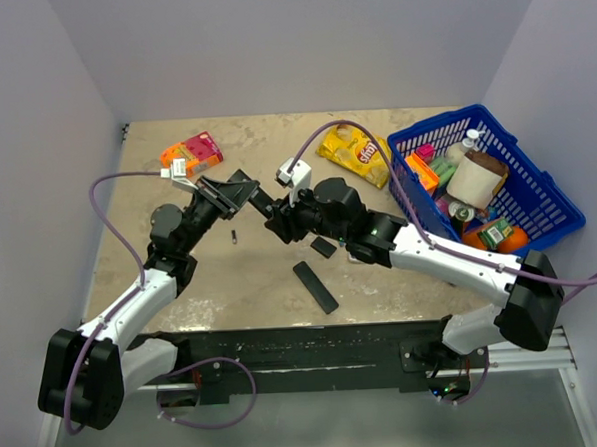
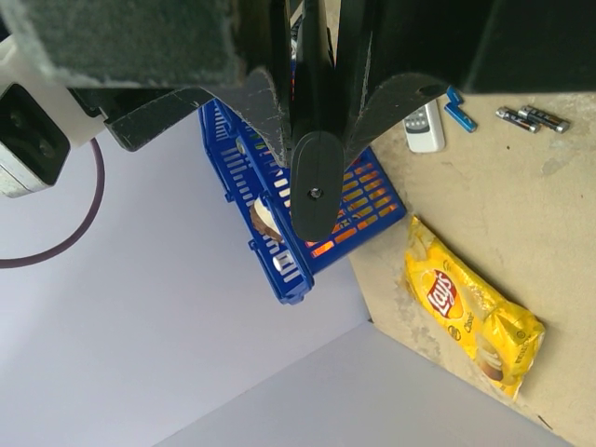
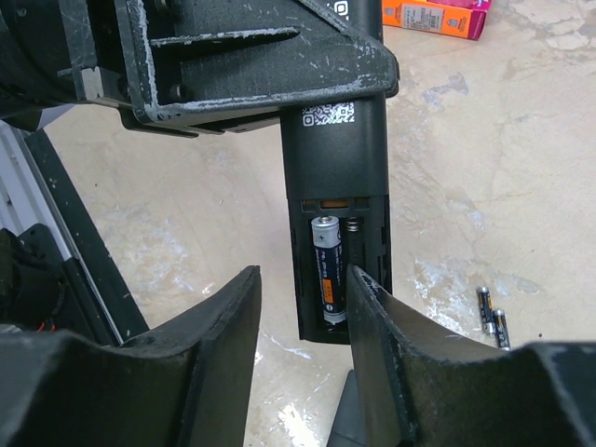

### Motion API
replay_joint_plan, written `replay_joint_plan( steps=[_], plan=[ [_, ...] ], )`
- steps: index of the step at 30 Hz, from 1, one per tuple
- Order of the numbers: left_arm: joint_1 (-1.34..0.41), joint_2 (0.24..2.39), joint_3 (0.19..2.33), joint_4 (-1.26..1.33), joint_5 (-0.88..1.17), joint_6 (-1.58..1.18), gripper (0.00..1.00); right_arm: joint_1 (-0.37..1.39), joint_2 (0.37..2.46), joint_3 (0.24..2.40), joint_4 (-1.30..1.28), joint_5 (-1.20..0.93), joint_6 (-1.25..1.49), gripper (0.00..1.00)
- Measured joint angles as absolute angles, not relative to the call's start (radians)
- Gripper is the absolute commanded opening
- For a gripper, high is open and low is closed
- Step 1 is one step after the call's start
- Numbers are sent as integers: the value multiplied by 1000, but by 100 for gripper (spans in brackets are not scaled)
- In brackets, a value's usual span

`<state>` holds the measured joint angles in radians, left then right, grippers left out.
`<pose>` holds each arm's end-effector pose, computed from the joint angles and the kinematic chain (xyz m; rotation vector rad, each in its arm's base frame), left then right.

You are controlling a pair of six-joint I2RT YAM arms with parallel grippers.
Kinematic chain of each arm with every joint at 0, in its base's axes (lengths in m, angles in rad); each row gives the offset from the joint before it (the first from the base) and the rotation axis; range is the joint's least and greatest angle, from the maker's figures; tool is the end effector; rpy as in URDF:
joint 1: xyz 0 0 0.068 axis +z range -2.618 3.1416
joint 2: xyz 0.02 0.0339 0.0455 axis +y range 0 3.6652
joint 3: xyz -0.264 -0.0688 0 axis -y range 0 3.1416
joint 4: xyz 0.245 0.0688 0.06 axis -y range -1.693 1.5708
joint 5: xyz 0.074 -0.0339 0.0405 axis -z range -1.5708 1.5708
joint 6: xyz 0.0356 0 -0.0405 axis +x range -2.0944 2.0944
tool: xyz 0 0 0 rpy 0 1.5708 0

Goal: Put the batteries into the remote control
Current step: Load the battery into the remote control.

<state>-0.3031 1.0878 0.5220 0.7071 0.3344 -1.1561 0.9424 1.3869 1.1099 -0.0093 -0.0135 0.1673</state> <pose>0.2284 -0.0837 0.2818 -0.3727 1.5607 -1.4080 0.1930 0.2664 0.3328 -0.7389 1.7843 0.7721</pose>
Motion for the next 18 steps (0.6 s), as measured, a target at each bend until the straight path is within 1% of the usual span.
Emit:
replay_joint_plan(
  steps=[18],
  plan=[
    [-303,1087,522,744,346,-1168,0,935,1387,1158,-73,-17,168,46]
  ],
)
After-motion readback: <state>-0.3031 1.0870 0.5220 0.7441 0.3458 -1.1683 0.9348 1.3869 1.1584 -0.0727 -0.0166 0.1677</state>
